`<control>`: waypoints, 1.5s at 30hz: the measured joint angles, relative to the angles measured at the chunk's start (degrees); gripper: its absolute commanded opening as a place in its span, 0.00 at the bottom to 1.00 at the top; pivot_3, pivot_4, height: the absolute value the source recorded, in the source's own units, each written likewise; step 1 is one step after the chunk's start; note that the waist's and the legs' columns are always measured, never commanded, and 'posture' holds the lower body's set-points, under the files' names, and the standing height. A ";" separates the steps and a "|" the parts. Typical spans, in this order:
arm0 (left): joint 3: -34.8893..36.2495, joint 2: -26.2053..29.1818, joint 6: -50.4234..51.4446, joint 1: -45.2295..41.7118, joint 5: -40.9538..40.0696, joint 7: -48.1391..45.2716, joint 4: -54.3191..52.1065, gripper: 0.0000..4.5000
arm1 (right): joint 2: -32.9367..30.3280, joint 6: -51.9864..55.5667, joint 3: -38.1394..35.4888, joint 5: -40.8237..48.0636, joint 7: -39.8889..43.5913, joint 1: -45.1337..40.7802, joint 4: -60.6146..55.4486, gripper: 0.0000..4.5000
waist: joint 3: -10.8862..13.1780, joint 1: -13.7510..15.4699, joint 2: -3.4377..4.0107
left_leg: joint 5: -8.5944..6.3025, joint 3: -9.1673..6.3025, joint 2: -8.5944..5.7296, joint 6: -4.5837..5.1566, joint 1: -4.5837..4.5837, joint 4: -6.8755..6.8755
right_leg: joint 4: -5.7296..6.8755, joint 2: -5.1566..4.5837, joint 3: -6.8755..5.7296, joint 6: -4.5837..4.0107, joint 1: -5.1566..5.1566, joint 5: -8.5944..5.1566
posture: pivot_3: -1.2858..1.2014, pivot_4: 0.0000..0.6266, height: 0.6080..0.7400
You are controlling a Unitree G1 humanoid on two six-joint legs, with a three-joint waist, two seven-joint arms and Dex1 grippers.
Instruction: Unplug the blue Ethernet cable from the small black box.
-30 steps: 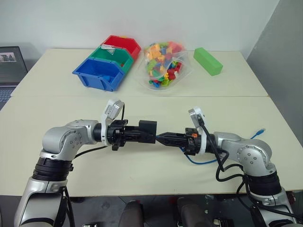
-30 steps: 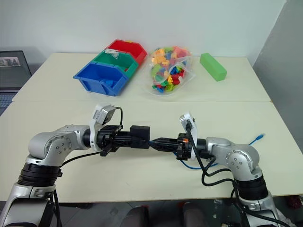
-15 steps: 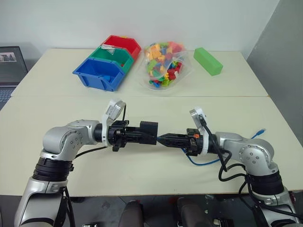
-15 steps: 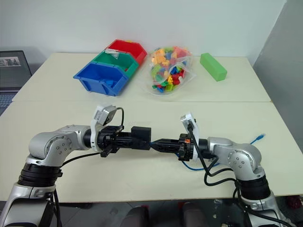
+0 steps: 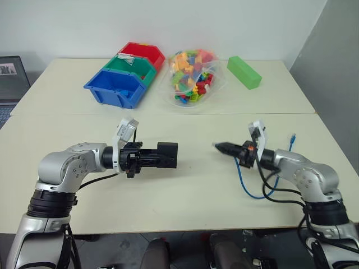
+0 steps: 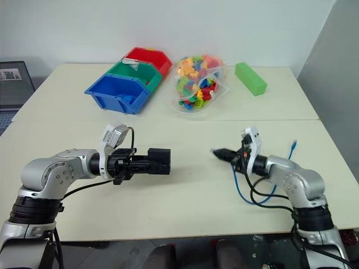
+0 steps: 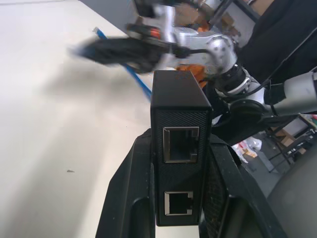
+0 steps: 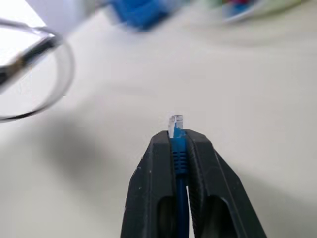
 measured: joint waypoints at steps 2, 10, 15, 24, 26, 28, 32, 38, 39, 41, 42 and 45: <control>0.13 -0.37 -0.15 0.05 0.02 0.55 -0.01 0.18 | 1.07 -8.99 0.78 -8.39 -5.19 -3.50 8.72 0.01 | 0.00 -0.07 0.00 | 0.00 0.02 0.00 0.00 -0.02 -0.01 | -0.01 0.00 0.01 -0.01 -0.01 0.00 | 0.52 0.24 1.00; 1.74 -1.91 -2.76 1.19 1.04 4.76 -0.40 0.18 | 2.23 -21.65 1.20 -19.05 -9.58 -7.13 22.66 0.42 | 0.00 0.06 0.01 | 0.01 0.05 0.00 -0.03 -0.47 -0.01 | 0.05 -0.04 0.03 -0.33 -0.48 0.18 | 0.52 0.24 1.00; 3.20 -7.24 -13.10 2.81 8.23 14.11 1.48 0.18 | 1.05 -20.46 0.67 -18.17 -4.71 -4.39 13.35 0.70 | -0.01 0.44 0.02 | 0.02 0.01 0.01 -0.03 -0.73 0.07 | 0.25 -0.05 -0.01 -0.34 -0.80 0.19 | 0.52 0.24 1.00; 9.49 -16.08 -45.95 0.47 27.78 40.66 19.18 0.18 | -1.20 -3.85 6.13 -4.99 11.11 -0.09 -16.29 0.86 | -0.02 1.02 0.00 | 0.02 -0.03 0.01 -0.02 -0.73 0.24 | 0.40 -0.05 -0.02 -0.34 -0.80 0.20 | 0.52 0.24 1.00; 10.75 -16.76 -51.49 0.63 30.88 45.00 23.08 0.18 | -1.11 -1.71 8.02 -4.79 11.58 -0.38 -18.02 0.86 | -0.02 1.18 0.00 | 0.02 -0.02 -0.01 -0.02 -0.75 0.33 | 0.44 -0.07 -0.02 -0.32 -0.79 0.21 | 0.52 0.24 1.00; 10.88 -17.02 -55.95 0.98 33.27 47.35 26.57 0.18 | -1.11 -0.49 9.19 -4.84 11.87 -0.53 -18.37 0.86 | -0.02 1.31 0.00 | 0.02 -0.02 -0.04 -0.02 -0.79 0.40 | 0.45 -0.09 -0.04 -0.30 -0.79 0.23 | 0.52 0.24 1.00; 10.62 -18.31 -61.24 1.30 36.30 49.32 32.68 0.25 | -0.99 0.24 10.76 -5.46 12.57 -1.57 -18.35 0.87 | -0.02 1.59 0.00 | 0.01 -0.04 -0.06 -0.01 -0.87 0.57 | 0.48 -0.11 -0.09 -0.28 -0.78 0.23 | 0.52 0.24 1.00; 10.74 -20.47 -62.09 1.64 36.33 49.14 35.03 0.58 | -0.96 0.32 12.11 -6.95 13.61 -1.80 -18.35 0.88 | -0.03 1.41 -0.02 | 0.01 -0.05 -0.06 -0.01 -0.85 0.62 | 0.62 -0.11 -0.10 -0.28 -0.78 0.23 | 0.52 0.24 1.00; 10.84 -20.53 -62.03 1.88 35.94 49.16 34.98 0.65 | -0.95 0.34 12.11 -6.99 13.71 -1.80 -18.35 0.88 | -0.03 1.40 -0.01 | 0.01 -0.05 -0.06 -0.01 -0.84 0.63 | 0.65 -0.11 -0.10 -0.28 -0.78 0.23 | 0.52 0.24 1.00; 11.18 -20.56 -61.37 2.58 35.33 49.17 34.74 0.74 | -0.96 0.43 12.11 -7.03 13.77 -1.80 -18.35 0.88 | -0.03 1.31 -0.01 | 0.01 -0.05 -0.06 -0.01 -0.81 0.65 | 0.72 -0.10 -0.09 -0.28 -0.78 0.23 | 0.52 0.24 1.00; 11.35 -20.56 -61.15 3.12 34.84 49.14 34.44 0.79 | -0.95 0.48 12.11 -7.06 13.77 -1.80 -18.36 0.88 | -0.03 1.18 -0.02 | 0.01 -0.05 -0.05 -0.01 -0.80 0.67 | 0.79 -0.10 -0.08 -0.29 -0.78 0.23 | 0.52 0.24 1.00; 11.96 -20.56 -60.01 4.98 34.42 49.40 31.62 0.95 | -0.96 0.62 12.11 -7.11 13.80 -1.80 -18.42 0.88 | -0.03 1.14 -0.01 | 0.01 -0.06 -0.04 -0.01 -0.77 0.72 | 0.86 -0.07 -0.08 -0.29 -0.78 0.23 | 0.52 0.24 1.00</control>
